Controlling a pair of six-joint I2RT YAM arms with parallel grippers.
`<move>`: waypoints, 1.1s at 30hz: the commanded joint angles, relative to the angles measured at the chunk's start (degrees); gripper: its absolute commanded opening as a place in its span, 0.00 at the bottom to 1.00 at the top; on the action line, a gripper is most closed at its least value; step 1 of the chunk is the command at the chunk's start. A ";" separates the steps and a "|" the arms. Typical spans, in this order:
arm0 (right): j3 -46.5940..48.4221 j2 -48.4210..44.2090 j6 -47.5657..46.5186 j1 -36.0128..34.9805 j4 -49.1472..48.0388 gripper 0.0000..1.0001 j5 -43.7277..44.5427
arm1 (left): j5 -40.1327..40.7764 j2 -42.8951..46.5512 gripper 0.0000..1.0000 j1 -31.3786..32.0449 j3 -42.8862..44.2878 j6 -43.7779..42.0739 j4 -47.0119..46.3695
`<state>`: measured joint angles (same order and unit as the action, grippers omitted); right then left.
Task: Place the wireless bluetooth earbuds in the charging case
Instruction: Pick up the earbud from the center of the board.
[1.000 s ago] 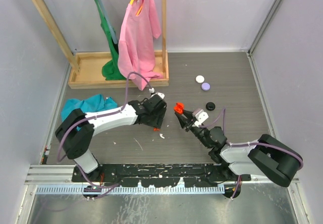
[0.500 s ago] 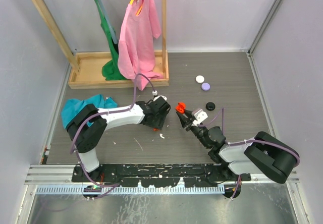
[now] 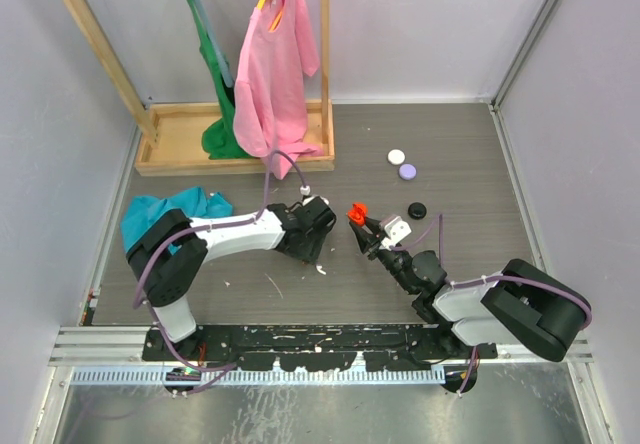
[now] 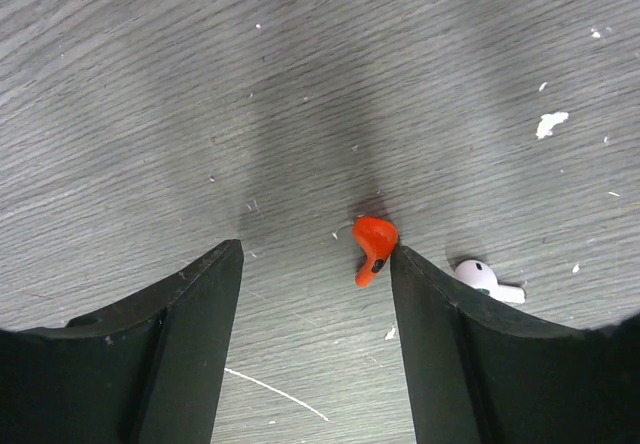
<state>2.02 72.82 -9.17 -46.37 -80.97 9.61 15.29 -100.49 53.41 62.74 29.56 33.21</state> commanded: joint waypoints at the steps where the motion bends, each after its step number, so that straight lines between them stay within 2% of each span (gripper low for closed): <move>1: 0.52 0.13 -0.67 0.19 -4.35 0.04 0.44 | -2.16 3.67 0.61 -0.07 1.39 -0.24 -0.75; 12: 0.61 -0.80 -0.59 0.15 -3.31 0.04 -0.24 | -10.20 1.89 0.47 -3.28 3.12 -1.02 -2.70; 24: 0.96 -0.66 -0.65 0.14 -2.57 0.04 -1.08 | -12.11 -2.32 0.35 -3.76 5.48 -2.73 -1.26; 33: 1.05 -0.66 -0.64 0.09 -2.40 0.04 -1.52 | -12.62 -4.46 0.32 -3.82 6.24 -2.83 0.24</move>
<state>2.02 72.79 -9.17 -46.37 -80.90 8.71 3.55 -103.96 49.80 66.76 27.55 32.80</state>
